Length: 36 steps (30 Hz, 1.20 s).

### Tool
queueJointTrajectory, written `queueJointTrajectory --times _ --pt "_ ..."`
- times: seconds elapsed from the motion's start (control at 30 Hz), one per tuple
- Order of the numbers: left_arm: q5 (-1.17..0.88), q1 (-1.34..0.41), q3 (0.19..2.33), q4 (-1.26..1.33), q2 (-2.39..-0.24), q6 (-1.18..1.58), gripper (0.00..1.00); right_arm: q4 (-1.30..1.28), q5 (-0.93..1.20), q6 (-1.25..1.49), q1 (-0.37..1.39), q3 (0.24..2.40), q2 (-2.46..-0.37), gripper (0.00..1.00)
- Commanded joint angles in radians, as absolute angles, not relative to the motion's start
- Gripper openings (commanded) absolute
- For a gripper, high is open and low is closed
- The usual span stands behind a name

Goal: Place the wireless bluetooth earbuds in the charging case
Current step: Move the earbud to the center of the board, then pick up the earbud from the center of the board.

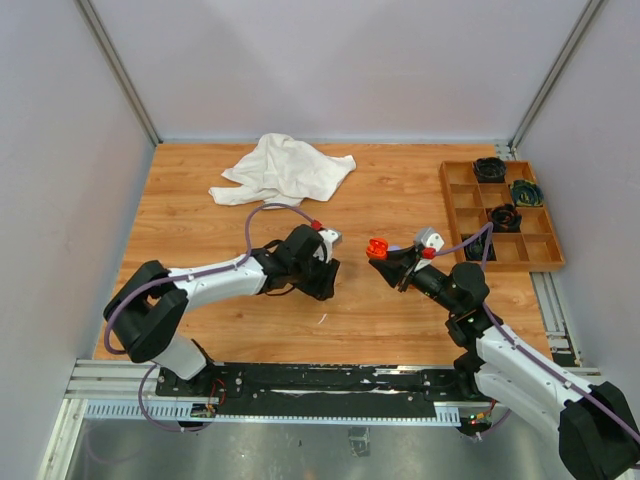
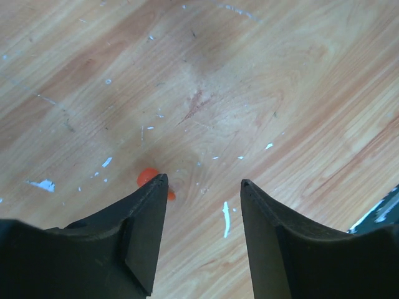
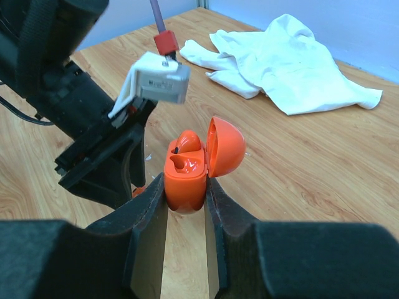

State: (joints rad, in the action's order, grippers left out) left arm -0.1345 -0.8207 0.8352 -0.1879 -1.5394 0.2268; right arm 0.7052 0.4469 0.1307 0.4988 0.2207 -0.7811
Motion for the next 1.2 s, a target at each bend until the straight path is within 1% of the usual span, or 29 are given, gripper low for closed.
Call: queueJointTrajectory --times 0.0,0.17,0.3,0.4,0.63,0.9,1.07,1.17 --pt "-0.051 -0.828 0.831 -0.224 -1.479 0.452 0.56 0.73 0.462 0.134 0.483 0.226 -0.778 0.01" --pt "0.046 -0.828 0.821 -0.292 -1.472 0.613 0.58 0.736 0.463 0.137 0.483 0.223 -0.781 0.01" --pt "0.118 -0.828 0.863 -0.365 -1.512 0.651 0.57 0.739 0.466 0.141 0.483 0.223 -0.782 0.01" --pt "0.141 -0.828 0.893 -0.39 -1.553 0.652 0.55 0.738 0.466 0.141 0.482 0.222 -0.781 0.01" --pt "0.181 -0.83 0.948 -0.417 -1.63 0.653 0.45 0.739 0.465 0.141 0.483 0.217 -0.779 0.01" --pt "0.191 -0.839 0.991 -0.436 -1.682 0.648 0.43 0.739 0.463 0.141 0.483 0.214 -0.773 0.01" --pt "0.196 -0.852 1.01 -0.453 -1.715 0.646 0.38 0.744 0.463 0.145 0.483 0.21 -0.772 0.01" --pt "0.198 -0.859 1.025 -0.458 -1.726 0.642 0.37 0.744 0.463 0.146 0.483 0.211 -0.768 0.01"
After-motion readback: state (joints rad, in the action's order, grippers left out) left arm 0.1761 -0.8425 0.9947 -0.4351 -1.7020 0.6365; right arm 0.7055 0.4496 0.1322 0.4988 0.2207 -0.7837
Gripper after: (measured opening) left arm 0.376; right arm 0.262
